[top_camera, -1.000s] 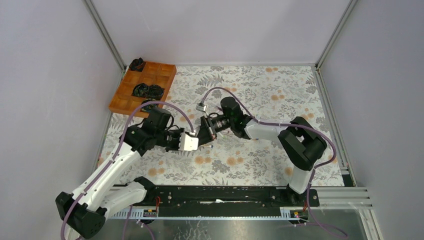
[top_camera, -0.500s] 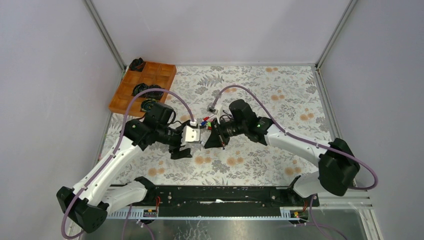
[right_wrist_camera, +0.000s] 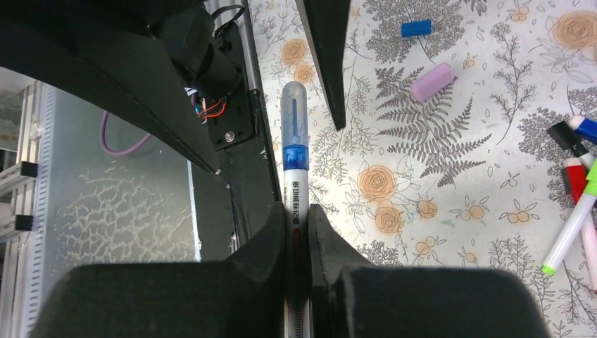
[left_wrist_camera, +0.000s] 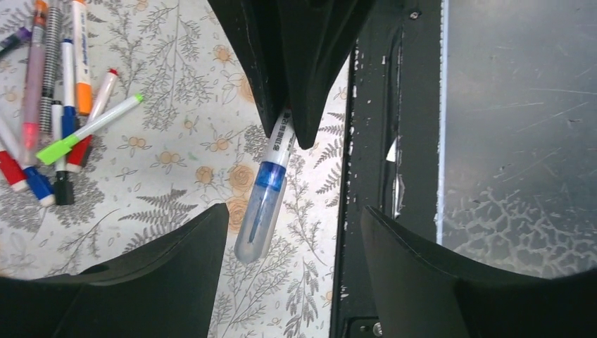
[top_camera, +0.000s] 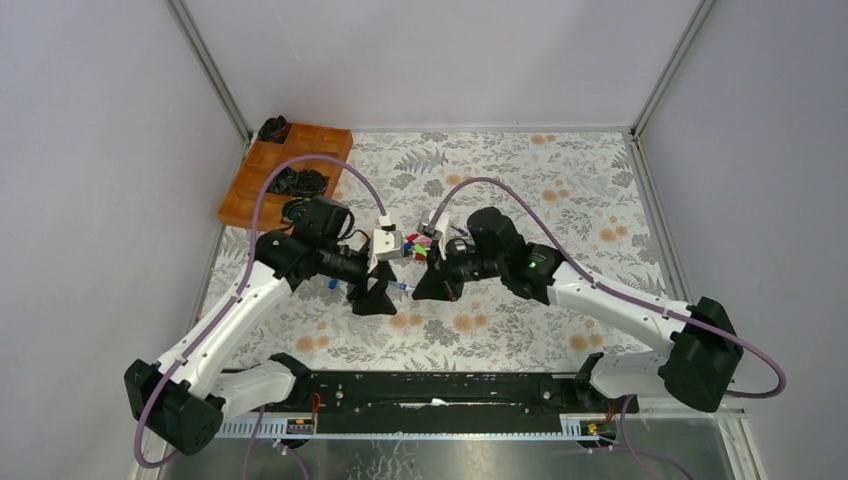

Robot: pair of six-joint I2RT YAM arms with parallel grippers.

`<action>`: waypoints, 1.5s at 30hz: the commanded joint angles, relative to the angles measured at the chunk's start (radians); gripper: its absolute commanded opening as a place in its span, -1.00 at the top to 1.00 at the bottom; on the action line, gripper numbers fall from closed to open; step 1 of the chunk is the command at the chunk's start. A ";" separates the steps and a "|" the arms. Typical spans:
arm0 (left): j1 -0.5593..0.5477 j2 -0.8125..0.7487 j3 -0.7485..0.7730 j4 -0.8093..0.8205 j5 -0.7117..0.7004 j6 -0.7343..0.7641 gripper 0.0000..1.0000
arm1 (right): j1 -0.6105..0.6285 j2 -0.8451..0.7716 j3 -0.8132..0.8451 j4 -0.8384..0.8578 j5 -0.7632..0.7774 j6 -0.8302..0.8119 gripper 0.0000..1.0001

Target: Open the pen caps

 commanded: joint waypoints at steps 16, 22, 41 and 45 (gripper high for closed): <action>0.007 0.119 0.075 -0.207 0.131 0.147 1.00 | 0.083 -0.041 0.073 0.005 0.068 0.014 0.50; 0.007 0.082 0.084 -0.208 0.078 0.199 1.00 | 0.060 0.028 0.144 -0.089 -0.075 0.106 -0.34; -0.077 -0.106 0.010 -0.108 -0.126 0.361 1.00 | -0.014 0.230 0.203 0.007 -0.385 0.297 -0.17; -0.095 -0.140 -0.011 -0.070 -0.166 0.373 1.00 | -0.018 0.257 0.207 0.078 -0.430 0.353 0.03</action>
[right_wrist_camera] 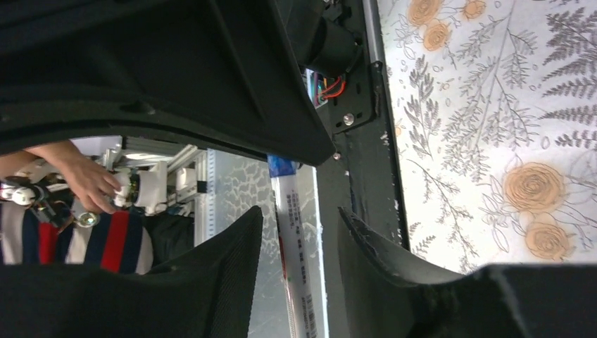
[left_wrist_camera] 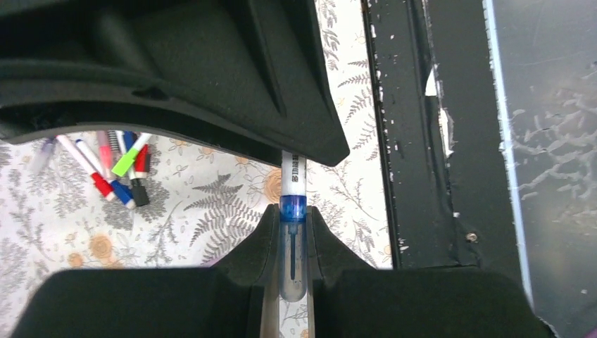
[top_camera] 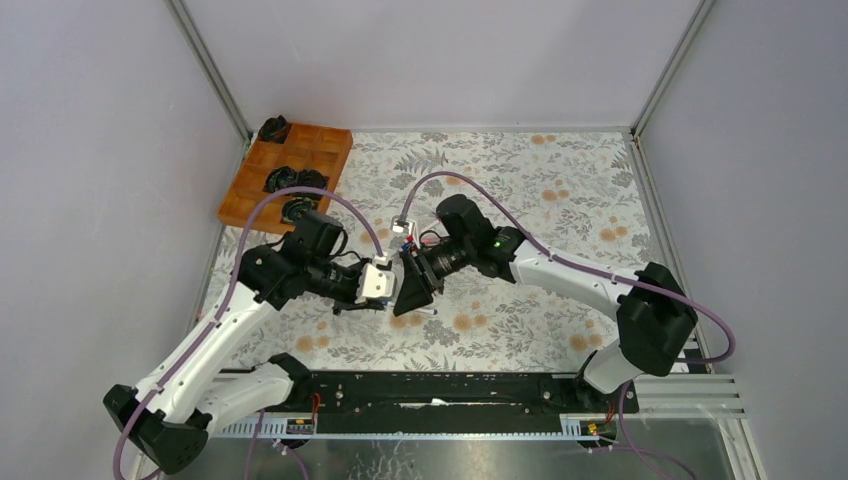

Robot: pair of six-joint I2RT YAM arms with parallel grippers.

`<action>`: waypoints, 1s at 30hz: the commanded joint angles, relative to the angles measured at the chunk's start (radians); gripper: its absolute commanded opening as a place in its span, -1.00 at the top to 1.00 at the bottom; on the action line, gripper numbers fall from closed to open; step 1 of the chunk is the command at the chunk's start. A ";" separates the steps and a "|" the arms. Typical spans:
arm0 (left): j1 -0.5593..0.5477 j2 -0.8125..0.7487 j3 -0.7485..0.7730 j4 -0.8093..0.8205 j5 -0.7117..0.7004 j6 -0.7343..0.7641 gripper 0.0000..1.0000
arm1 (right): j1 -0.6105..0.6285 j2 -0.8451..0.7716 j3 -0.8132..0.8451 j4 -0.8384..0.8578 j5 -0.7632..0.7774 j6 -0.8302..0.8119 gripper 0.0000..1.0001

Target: Open the pen caps

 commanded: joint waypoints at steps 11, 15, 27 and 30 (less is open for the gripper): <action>-0.032 -0.082 -0.067 0.149 -0.089 0.031 0.19 | -0.016 0.071 0.013 0.225 -0.182 0.197 1.00; -0.039 -0.078 -0.061 0.129 -0.085 0.045 -0.26 | -0.021 0.070 0.003 0.264 -0.203 0.226 1.00; -0.040 -0.027 -0.011 0.095 -0.061 0.072 0.25 | -0.032 0.079 -0.021 0.281 -0.227 0.260 1.00; -0.042 -0.049 -0.021 0.108 -0.086 0.095 0.36 | -0.037 0.088 -0.022 0.287 -0.227 0.275 1.00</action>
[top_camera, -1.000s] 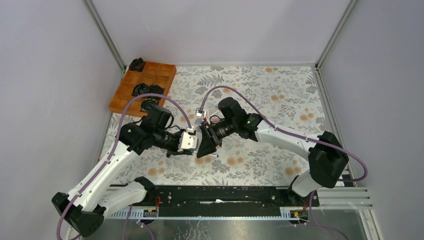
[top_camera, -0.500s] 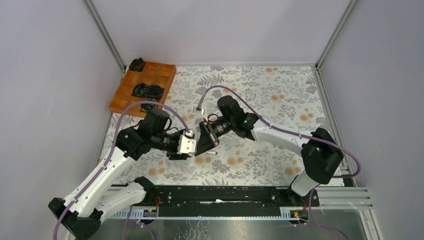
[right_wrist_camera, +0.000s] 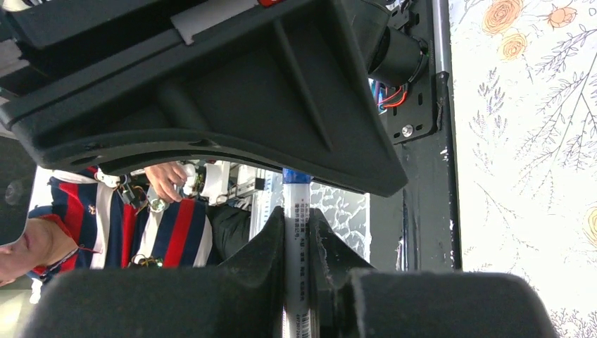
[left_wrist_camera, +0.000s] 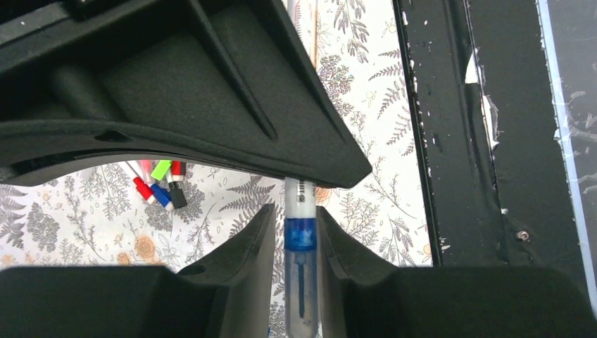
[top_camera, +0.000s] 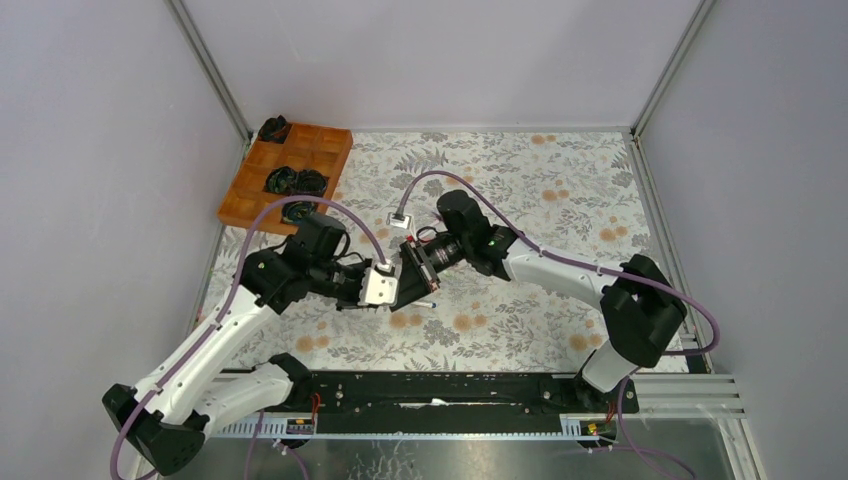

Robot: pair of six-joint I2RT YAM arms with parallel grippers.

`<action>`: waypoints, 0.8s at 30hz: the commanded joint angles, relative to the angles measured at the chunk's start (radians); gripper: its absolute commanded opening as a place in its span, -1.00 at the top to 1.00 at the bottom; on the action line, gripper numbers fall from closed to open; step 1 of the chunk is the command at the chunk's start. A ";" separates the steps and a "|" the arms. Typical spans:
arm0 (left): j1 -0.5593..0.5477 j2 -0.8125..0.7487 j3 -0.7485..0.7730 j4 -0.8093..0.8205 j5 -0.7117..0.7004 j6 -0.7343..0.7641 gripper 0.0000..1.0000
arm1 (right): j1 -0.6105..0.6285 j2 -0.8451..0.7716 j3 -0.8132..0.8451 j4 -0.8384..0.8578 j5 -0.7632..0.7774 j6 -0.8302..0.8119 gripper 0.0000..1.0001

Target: Open the pen caps

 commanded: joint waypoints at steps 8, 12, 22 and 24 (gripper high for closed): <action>-0.042 -0.032 0.008 0.025 -0.030 0.065 0.47 | -0.018 0.054 0.020 0.063 -0.017 0.073 1.00; -0.066 -0.032 -0.002 0.025 -0.053 0.078 0.78 | -0.017 0.065 0.015 0.125 -0.020 0.122 0.69; -0.081 -0.040 -0.029 0.063 -0.090 0.059 1.00 | -0.009 0.081 -0.024 0.315 -0.033 0.270 0.30; -0.083 -0.037 -0.027 0.088 -0.098 0.032 1.00 | -0.001 0.089 -0.026 0.359 -0.042 0.303 0.29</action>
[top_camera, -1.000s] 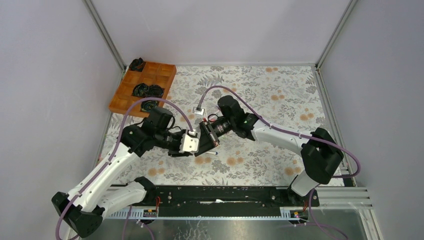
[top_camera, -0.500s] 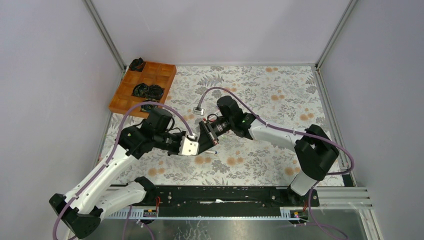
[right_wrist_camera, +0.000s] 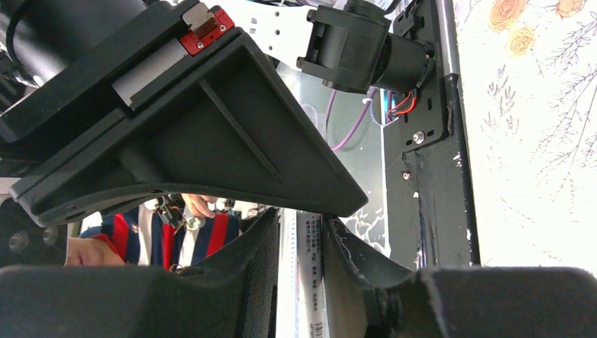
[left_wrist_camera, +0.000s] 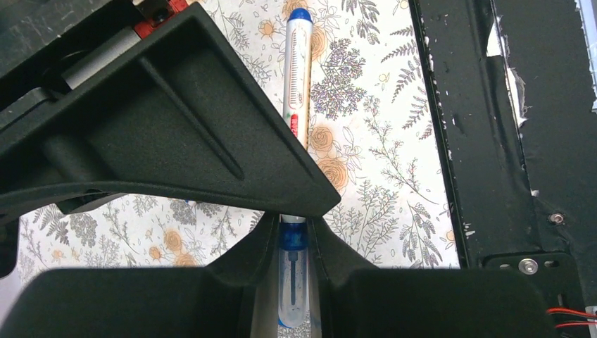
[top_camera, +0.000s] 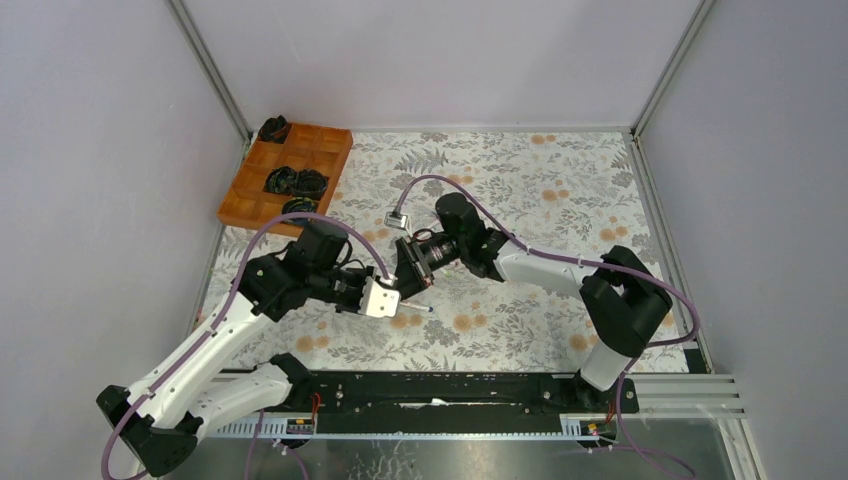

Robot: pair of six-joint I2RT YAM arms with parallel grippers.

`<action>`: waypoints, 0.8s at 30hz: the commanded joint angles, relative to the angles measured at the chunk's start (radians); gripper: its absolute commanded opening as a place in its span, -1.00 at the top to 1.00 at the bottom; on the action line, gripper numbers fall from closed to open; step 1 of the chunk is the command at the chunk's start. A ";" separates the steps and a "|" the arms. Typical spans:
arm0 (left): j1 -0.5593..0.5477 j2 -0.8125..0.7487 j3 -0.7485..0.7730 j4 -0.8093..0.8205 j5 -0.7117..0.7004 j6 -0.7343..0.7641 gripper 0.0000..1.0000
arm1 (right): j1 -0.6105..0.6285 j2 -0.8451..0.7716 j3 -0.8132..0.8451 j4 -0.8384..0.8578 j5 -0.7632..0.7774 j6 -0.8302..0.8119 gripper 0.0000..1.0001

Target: Open the pen caps

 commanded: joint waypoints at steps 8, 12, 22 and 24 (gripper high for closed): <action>-0.019 -0.027 -0.044 0.157 -0.068 -0.078 1.00 | 0.019 0.028 -0.013 0.135 -0.060 0.103 0.29; -0.029 -0.020 -0.041 0.156 -0.078 -0.076 1.00 | 0.019 0.053 0.079 -0.163 -0.041 -0.075 0.38; -0.065 -0.010 -0.041 0.116 -0.072 -0.053 1.00 | 0.020 0.058 0.113 -0.091 -0.070 0.003 0.35; -0.078 -0.010 -0.042 0.109 -0.073 -0.050 1.00 | 0.020 0.067 0.105 0.015 -0.087 0.092 0.34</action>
